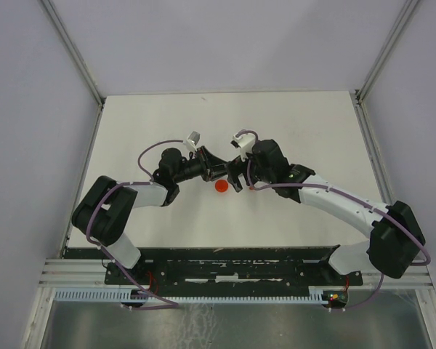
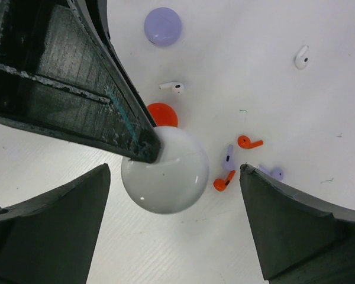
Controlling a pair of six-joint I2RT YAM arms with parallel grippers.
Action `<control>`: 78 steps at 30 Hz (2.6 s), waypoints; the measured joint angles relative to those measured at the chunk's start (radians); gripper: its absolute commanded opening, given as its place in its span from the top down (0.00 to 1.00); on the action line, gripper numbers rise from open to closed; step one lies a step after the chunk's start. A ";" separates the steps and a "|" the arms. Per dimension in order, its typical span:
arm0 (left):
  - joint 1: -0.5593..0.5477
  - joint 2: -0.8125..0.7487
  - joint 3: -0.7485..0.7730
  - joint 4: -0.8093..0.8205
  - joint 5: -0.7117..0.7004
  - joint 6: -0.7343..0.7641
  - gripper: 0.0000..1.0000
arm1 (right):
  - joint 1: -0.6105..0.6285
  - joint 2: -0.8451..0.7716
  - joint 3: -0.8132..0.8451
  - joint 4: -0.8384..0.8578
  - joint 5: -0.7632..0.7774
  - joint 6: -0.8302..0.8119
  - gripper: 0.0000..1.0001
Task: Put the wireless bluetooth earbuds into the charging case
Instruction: Open the charging case, then pick up the earbud from the center of the board.
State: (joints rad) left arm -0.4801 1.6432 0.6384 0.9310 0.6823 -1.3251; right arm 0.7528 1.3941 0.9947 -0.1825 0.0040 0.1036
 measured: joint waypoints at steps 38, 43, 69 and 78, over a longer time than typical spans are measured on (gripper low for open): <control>0.000 0.000 -0.010 0.014 -0.079 -0.001 0.97 | -0.029 -0.018 -0.018 -0.050 0.267 0.113 0.00; 0.001 0.000 -0.012 0.023 -0.089 -0.002 0.97 | -0.036 0.013 -0.016 -0.034 0.265 0.118 0.00; 0.014 -0.604 -0.359 -0.123 -0.697 -0.023 0.97 | -0.079 0.082 0.012 -0.044 0.258 0.154 0.13; 0.126 -0.613 -0.359 -0.217 -0.635 -0.008 0.97 | -0.074 0.325 0.192 -0.057 0.137 0.202 0.27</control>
State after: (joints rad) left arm -0.3542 1.0302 0.2798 0.7139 0.0471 -1.3334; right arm 0.6792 1.7187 1.1862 -0.2398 0.1410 0.3058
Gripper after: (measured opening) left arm 0.305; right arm 0.783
